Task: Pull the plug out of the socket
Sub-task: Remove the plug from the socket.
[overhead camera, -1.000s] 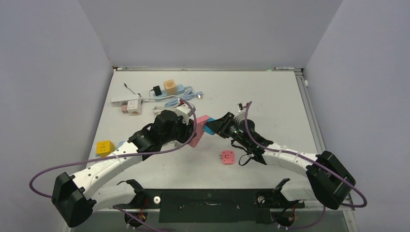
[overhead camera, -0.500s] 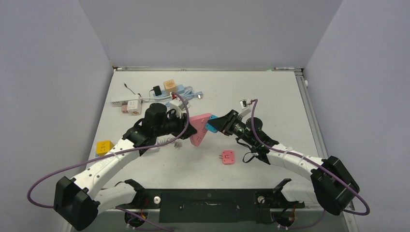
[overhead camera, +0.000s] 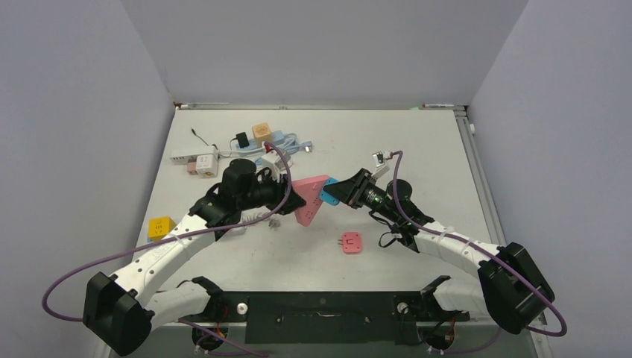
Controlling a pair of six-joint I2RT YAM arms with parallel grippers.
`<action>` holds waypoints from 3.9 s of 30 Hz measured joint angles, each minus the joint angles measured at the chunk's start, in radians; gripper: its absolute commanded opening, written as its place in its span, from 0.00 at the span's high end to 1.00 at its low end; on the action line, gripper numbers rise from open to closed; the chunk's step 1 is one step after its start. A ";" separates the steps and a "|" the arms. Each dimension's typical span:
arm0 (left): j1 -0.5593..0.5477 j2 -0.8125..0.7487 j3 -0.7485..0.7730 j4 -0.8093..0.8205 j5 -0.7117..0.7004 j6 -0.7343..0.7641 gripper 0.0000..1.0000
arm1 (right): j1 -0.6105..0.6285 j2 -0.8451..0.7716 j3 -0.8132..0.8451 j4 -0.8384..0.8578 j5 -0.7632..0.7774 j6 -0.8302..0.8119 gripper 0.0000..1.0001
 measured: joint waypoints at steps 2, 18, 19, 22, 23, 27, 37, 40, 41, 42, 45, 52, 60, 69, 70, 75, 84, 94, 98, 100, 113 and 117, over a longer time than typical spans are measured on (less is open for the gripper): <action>-0.001 0.000 -0.001 0.000 -0.003 0.001 1.00 | 0.000 0.000 0.000 0.000 0.000 0.001 0.95; -0.077 0.035 0.001 -0.009 -0.121 0.035 1.00 | 0.003 0.001 0.008 -0.081 0.023 -0.012 0.95; -0.081 0.036 0.002 -0.012 -0.129 0.038 1.00 | 0.005 0.001 0.010 -0.087 0.027 -0.012 0.95; -0.094 0.044 0.013 -0.025 -0.154 0.049 1.00 | 0.014 0.005 0.016 -0.100 0.039 -0.013 0.95; -0.098 0.047 0.015 -0.027 -0.163 0.052 1.00 | 0.016 0.006 0.020 -0.106 0.044 -0.014 0.95; -0.106 0.053 0.025 -0.040 -0.185 0.058 1.00 | 0.023 0.007 0.030 -0.129 0.060 -0.019 0.95; -0.111 0.062 0.032 -0.050 -0.206 0.066 1.00 | 0.030 0.012 0.038 -0.146 0.079 -0.032 0.95; -0.102 0.061 0.032 -0.052 -0.193 0.063 1.00 | 0.032 0.012 0.038 -0.148 0.080 -0.038 0.95; -0.093 0.061 0.032 -0.052 -0.179 0.059 1.00 | 0.032 0.013 0.038 -0.147 0.080 -0.039 0.95; -0.084 0.061 0.032 -0.052 -0.164 0.055 1.00 | 0.032 0.013 0.038 -0.146 0.080 -0.038 0.95; -0.055 0.061 0.032 -0.050 -0.115 0.041 1.00 | 0.024 0.012 0.035 -0.140 0.076 -0.037 0.95; -0.011 0.062 0.022 -0.039 -0.031 0.008 1.00 | 0.013 0.012 0.014 -0.106 0.043 -0.030 0.95; 0.003 0.061 0.016 -0.031 0.003 -0.010 1.00 | -0.001 0.012 -0.004 -0.080 0.008 -0.020 0.95; 0.011 0.061 -0.001 -0.008 0.016 -0.029 1.00 | -0.008 0.022 -0.006 -0.071 -0.006 -0.011 0.95; 0.012 0.061 -0.006 -0.002 0.018 -0.032 1.00 | -0.010 0.023 -0.006 -0.071 -0.008 -0.011 0.95; 0.015 0.054 -0.027 0.028 0.021 -0.051 1.00 | -0.013 0.023 -0.010 -0.070 -0.013 -0.009 0.95; 0.030 0.027 -0.043 0.042 0.035 -0.069 1.00 | -0.013 0.024 -0.019 -0.048 -0.033 0.013 0.95; 0.038 0.028 -0.045 0.042 0.037 -0.076 1.00 | -0.015 0.042 -0.020 -0.028 -0.039 0.043 0.95; 0.027 0.030 -0.045 0.041 0.015 -0.072 1.00 | -0.019 0.047 -0.014 -0.032 -0.042 0.045 0.95; 0.010 0.030 -0.043 0.039 -0.013 -0.066 1.00 | -0.020 0.050 -0.011 -0.039 -0.042 0.045 0.95; -0.058 0.064 0.002 -0.010 -0.129 -0.016 1.00 | -0.027 0.051 -0.003 -0.088 -0.025 0.042 0.95; -0.079 0.072 0.017 -0.029 -0.165 0.003 1.00 | -0.027 0.051 -0.003 -0.096 -0.018 0.042 0.95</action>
